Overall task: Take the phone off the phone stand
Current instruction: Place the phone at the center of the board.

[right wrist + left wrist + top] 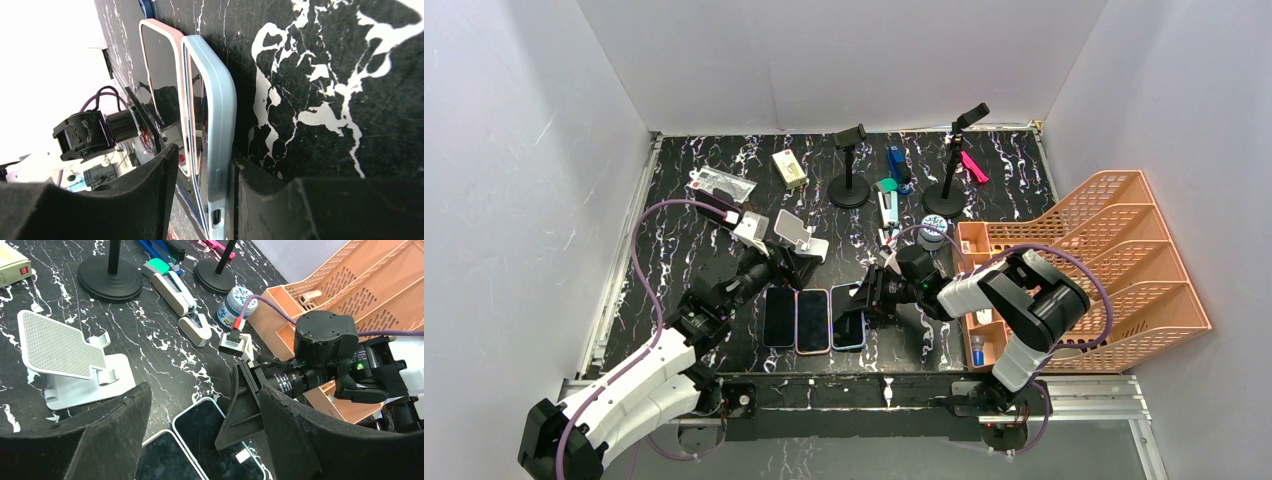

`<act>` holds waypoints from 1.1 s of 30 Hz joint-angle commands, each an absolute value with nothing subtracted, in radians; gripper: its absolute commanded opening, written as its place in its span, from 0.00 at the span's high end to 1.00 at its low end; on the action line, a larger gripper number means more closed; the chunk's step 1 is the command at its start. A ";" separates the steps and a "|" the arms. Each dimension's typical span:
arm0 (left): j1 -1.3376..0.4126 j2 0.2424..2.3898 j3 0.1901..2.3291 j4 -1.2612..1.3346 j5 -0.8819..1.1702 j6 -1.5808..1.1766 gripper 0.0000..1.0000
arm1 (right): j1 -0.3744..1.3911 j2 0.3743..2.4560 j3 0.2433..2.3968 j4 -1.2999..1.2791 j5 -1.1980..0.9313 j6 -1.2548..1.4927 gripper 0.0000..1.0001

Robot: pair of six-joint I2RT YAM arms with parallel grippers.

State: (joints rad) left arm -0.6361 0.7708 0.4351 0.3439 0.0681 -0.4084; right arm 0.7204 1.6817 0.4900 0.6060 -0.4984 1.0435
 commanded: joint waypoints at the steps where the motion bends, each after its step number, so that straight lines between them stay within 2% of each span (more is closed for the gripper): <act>1: -0.630 0.767 0.463 0.380 0.075 -0.400 0.24 | 0.707 1.667 0.485 0.553 -0.471 1.009 0.52; 33: -0.630 0.764 0.463 0.378 0.073 -0.400 0.24 | 0.667 1.617 0.423 0.502 -0.446 0.964 0.50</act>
